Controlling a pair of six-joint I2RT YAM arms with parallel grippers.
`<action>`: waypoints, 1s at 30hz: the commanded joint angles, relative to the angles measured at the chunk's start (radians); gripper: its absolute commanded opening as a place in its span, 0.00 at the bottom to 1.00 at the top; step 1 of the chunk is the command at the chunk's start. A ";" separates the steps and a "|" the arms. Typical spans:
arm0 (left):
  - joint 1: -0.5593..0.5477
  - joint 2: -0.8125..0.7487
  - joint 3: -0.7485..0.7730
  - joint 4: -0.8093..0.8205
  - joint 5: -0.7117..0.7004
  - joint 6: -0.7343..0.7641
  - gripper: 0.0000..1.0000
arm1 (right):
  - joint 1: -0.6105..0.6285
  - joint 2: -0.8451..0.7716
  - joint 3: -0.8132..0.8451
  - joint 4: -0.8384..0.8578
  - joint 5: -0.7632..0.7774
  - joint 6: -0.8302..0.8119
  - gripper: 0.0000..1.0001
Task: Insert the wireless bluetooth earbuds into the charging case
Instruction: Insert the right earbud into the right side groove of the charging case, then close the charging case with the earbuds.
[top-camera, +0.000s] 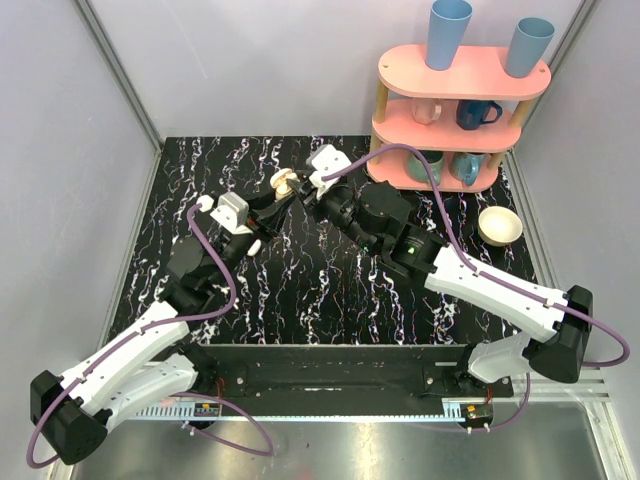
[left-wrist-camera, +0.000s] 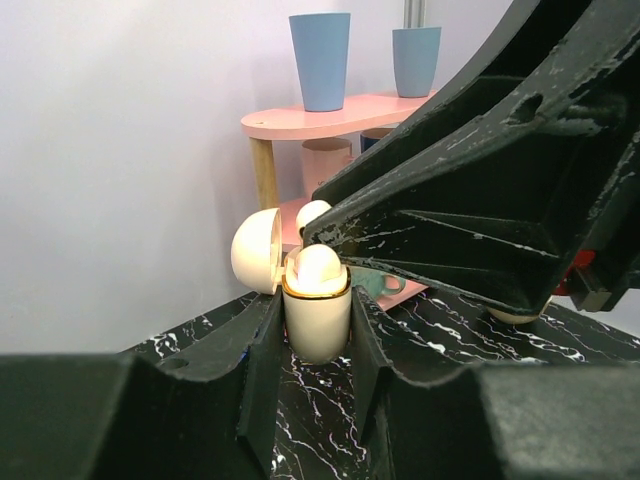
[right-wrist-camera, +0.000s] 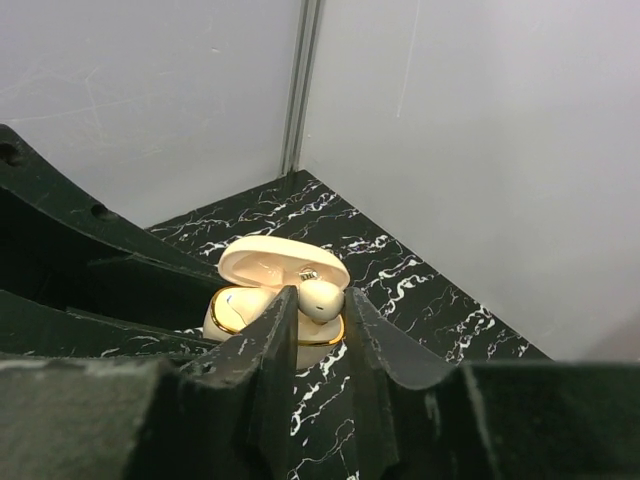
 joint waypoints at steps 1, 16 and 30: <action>-0.004 -0.019 0.011 0.091 -0.024 -0.010 0.00 | 0.010 -0.035 0.012 0.003 -0.028 0.026 0.37; -0.004 -0.027 0.002 0.091 -0.037 -0.006 0.00 | 0.010 -0.092 -0.037 0.120 0.093 0.002 0.60; -0.004 -0.030 -0.025 0.108 0.199 0.114 0.00 | -0.060 0.003 0.225 -0.220 0.089 0.216 0.59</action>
